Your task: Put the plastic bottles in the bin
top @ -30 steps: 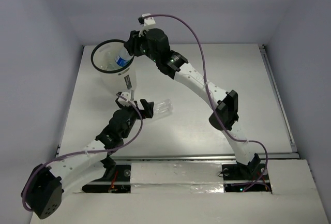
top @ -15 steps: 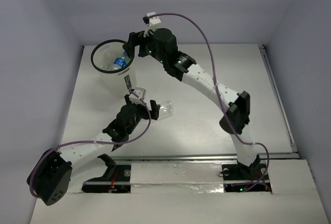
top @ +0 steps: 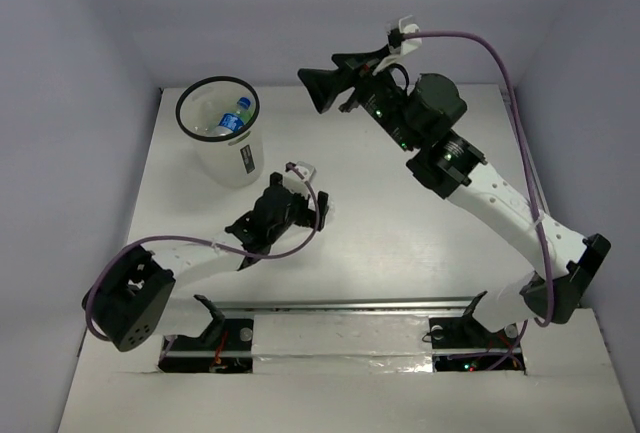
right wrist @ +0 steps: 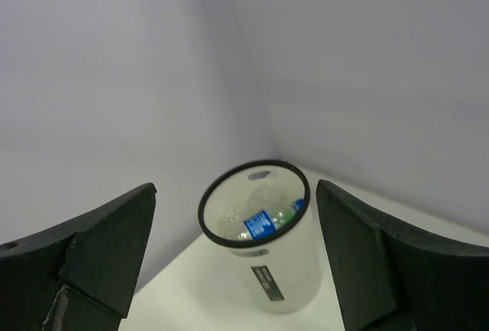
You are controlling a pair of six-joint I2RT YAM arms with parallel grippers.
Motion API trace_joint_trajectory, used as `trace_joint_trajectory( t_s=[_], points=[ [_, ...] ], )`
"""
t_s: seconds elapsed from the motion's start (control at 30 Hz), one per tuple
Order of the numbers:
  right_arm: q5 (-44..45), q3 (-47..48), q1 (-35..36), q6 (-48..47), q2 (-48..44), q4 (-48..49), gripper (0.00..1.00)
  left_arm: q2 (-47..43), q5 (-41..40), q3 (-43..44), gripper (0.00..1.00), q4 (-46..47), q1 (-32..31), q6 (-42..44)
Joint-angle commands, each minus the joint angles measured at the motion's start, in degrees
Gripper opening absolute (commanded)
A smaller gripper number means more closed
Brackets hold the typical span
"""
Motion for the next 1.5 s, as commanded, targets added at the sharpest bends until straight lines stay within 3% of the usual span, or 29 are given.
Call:
trace_joint_trajectory(
  t_s=[0.0, 0.3, 0.53, 0.73, 0.83, 0.87, 0.93, 1.1, 1.2, 1.23, 1.33, 1.47],
  points=[
    [1.72, -6.31, -1.19, 0.01, -0.77, 2.07, 0.91, 0.75, -2.97, 2.95, 0.93, 0.33, -0.15, 3.29],
    [0.58, -12.12, -4.00, 2.39, -5.69, 1.99, 0.91, 10.24, 4.32, 9.02, 0.89, -5.82, -0.67, 4.18],
    [0.23, -14.05, -4.53, 3.01, -7.10, 2.69, 0.91, 17.88, 2.93, 13.76, 0.85, -8.90, -1.20, 3.82],
    [0.49, -16.25, -5.06, 3.01, -7.80, 3.22, 0.92, 22.63, 1.69, 16.75, 0.75, -9.52, -1.20, 3.12],
    [0.93, -17.04, -5.59, 2.92, -8.24, 3.22, 0.92, 23.51, 1.16, 17.28, 0.62, -9.34, -1.20, 2.94],
    [0.93, -17.57, -5.59, 2.83, -8.68, 3.39, 0.92, 23.43, 0.81, 17.37, 0.48, -9.34, -1.20, 2.77],
    [1.54, -18.18, -6.11, 2.83, -9.21, 3.48, 0.91, 22.73, 0.72, 17.37, 0.38, -9.17, -1.20, 2.25],
    [6.72, -24.40, -6.12, 3.97, -14.12, 5.85, 0.87, 14.48, 1.42, 17.63, 0.35, -9.34, -1.20, -0.04],
    [10.77, -28.63, -7.17, 7.13, -20.18, 8.31, 0.74, 7.29, 1.95, 18.07, 0.35, -9.17, -1.20, -2.32],
    [12.34, -31.69, -7.17, 8.44, -23.42, 8.84, 0.56, 5.43, 2.21, 18.33, 0.35, -9.08, -1.20, -2.85],
    [15.25, -38.98, -7.17, 10.21, -29.49, 11.21, 0.26, -1.52, 1.35, 20.00, 0.35, -9.52, -1.20, -4.87],
    [18.42, -47.52, -7.17, 13.37, -34.33, 14.45, 0.13, -8.28, -3.84, 25.43, 0.35, -9.26, -0.68, -7.25]
  ],
)
